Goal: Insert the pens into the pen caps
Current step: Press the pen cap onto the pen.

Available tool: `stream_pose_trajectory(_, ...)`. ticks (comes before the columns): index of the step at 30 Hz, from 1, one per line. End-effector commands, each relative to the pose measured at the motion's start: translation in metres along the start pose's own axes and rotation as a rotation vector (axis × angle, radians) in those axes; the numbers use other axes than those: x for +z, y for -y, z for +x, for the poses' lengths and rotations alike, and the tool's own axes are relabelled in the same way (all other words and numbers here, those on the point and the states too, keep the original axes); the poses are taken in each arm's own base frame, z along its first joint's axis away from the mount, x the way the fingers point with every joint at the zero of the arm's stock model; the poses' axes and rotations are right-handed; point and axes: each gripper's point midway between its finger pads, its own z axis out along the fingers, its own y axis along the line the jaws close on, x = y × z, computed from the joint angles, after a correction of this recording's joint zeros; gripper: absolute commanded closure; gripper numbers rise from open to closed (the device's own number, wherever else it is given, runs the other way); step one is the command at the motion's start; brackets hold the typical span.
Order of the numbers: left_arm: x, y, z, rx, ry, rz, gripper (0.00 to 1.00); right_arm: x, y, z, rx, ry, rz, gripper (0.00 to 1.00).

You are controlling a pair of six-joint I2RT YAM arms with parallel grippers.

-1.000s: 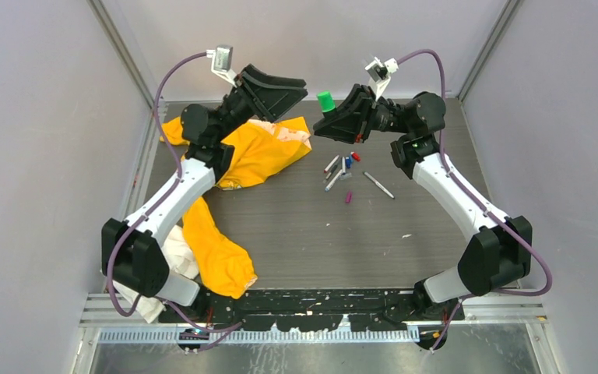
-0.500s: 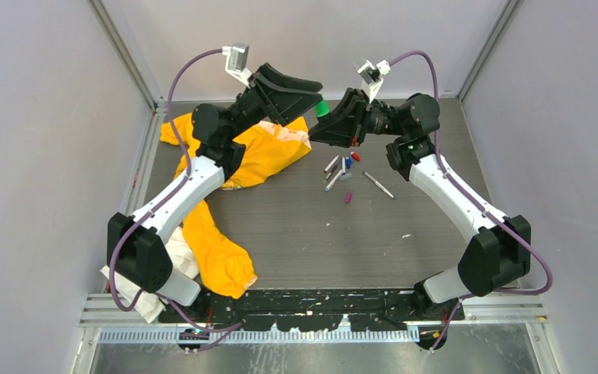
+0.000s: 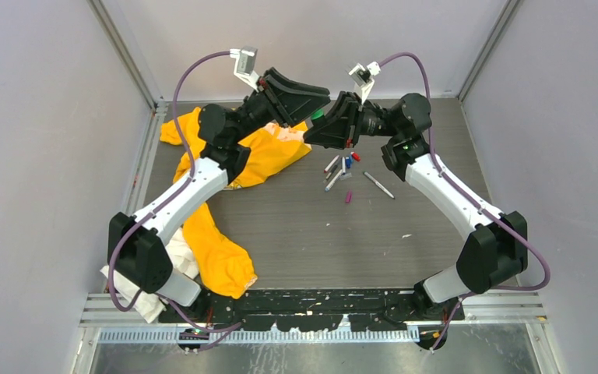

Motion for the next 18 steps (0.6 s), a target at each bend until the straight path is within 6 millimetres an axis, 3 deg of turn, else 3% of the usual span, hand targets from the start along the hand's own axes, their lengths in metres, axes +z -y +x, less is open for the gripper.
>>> stream_pose_trajectory(1,0.003,0.018,-0.007,0.050,0.015,0.042,0.65,0.003,-0.005,-0.013,-0.036,0.029,0.004,0.99)
stream_pose_trajectory(7,-0.001,0.011,-0.002,0.035,0.003,-0.016,0.99,0.003,-0.009,-0.015,-0.060,0.028,-0.006,0.99)
stream_pose_trajectory(10,-0.003,0.009,0.004,0.040,-0.009,-0.053,0.99,0.003,-0.002,-0.016,-0.086,0.021,0.018,0.99)
stream_pose_trajectory(14,-0.002,0.010,0.025,0.089,-0.082,-0.127,0.99,-0.004,0.026,-0.026,-0.047,0.016,0.150,0.99)
stream_pose_trajectory(18,-0.011,0.001,0.038,0.106,-0.126,-0.224,0.99,-0.005,0.029,-0.030,-0.087,-0.048,0.162,0.99)
